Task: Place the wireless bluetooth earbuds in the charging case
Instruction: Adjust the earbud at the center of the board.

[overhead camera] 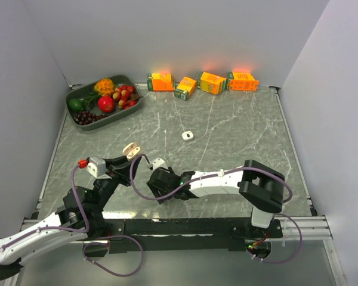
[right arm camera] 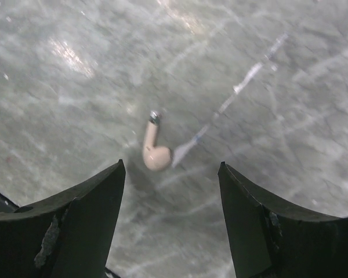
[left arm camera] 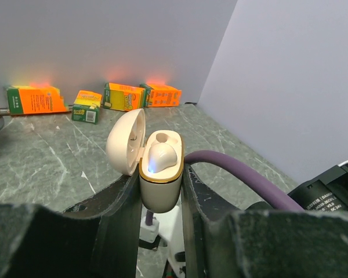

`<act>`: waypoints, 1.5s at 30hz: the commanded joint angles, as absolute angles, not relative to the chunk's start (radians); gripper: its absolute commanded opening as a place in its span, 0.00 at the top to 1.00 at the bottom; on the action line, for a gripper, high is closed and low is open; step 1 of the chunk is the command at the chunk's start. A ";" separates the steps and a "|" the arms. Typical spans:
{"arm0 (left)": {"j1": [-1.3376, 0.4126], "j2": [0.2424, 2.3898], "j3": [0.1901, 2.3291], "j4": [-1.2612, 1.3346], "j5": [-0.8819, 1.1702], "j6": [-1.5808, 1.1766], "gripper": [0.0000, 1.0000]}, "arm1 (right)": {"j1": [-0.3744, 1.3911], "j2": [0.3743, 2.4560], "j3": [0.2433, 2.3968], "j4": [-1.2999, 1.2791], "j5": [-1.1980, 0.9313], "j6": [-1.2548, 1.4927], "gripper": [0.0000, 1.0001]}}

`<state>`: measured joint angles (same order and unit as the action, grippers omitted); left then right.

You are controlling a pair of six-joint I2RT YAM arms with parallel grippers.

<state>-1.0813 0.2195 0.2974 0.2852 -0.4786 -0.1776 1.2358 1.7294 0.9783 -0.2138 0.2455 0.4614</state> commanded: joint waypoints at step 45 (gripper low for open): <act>-1.081 0.275 0.322 0.331 -0.466 -0.176 0.99 | 1.097 1.618 0.801 -0.195 0.399 0.337 0.25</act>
<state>-1.0779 0.2661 0.2974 0.2878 -0.4759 -0.1776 1.1225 1.6398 0.8295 -0.1417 0.3538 0.3603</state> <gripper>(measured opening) 0.330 0.747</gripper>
